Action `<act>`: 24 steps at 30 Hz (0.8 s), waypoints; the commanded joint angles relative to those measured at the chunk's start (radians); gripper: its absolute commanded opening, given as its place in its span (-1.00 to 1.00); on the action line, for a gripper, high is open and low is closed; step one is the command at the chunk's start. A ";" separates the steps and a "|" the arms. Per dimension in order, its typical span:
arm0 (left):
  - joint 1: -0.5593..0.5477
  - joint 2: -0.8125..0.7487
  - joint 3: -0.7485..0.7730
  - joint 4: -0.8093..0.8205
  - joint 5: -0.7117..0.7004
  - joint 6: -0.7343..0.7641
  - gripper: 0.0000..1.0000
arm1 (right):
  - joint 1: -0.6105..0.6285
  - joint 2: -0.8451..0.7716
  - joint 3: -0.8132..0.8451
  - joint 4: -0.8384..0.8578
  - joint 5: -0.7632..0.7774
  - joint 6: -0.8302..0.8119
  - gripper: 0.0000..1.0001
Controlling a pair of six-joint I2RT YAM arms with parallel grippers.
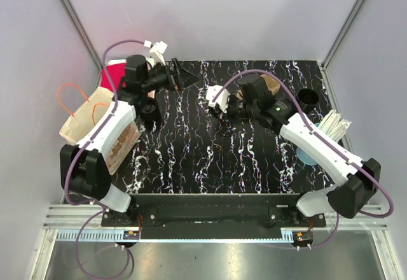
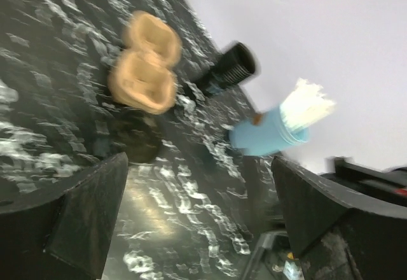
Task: Pack the takeout coffee
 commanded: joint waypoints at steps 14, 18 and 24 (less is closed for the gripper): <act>0.077 -0.199 -0.088 -0.230 0.090 0.573 0.98 | -0.143 0.387 0.665 -0.660 -0.001 -0.061 -1.00; 0.077 -0.201 -0.145 -0.164 0.116 0.567 0.98 | -0.194 0.536 0.813 -0.757 -0.038 -0.045 -1.00; 0.075 -0.198 -0.194 -0.115 0.105 0.543 0.98 | -0.197 0.620 0.853 -0.731 -0.063 -0.022 -1.00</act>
